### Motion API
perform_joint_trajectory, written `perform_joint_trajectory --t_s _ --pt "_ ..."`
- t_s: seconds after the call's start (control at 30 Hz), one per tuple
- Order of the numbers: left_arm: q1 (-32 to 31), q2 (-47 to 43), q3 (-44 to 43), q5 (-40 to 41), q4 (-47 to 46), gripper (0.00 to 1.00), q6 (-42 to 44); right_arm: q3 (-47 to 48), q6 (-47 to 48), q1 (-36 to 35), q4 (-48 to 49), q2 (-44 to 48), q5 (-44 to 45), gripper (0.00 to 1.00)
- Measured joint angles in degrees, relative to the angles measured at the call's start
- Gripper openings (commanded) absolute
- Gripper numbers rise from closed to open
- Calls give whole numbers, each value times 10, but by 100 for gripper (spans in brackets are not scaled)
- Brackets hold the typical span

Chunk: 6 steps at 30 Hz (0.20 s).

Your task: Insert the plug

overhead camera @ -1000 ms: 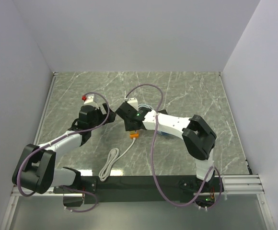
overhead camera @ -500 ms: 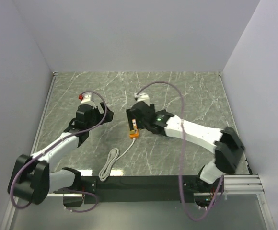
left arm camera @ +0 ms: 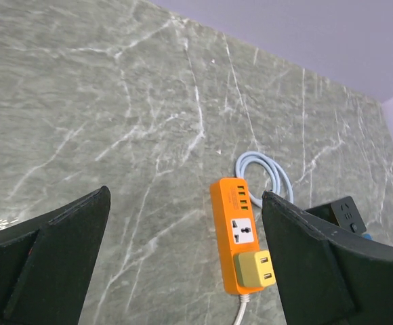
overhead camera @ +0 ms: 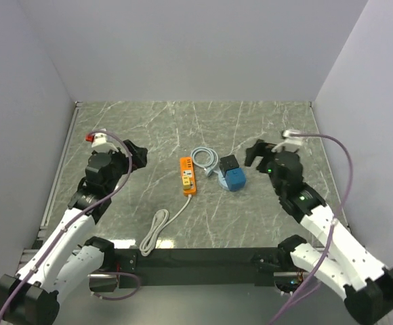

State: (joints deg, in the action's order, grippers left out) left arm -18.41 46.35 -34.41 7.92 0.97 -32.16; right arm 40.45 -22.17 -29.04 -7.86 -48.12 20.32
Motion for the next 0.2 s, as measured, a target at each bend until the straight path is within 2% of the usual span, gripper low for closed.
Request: perform_joint_trajectory --t_s 0.2 --pt "0 -26 -4 28 29 100 0 -45 2 117 20 83 -43 98"
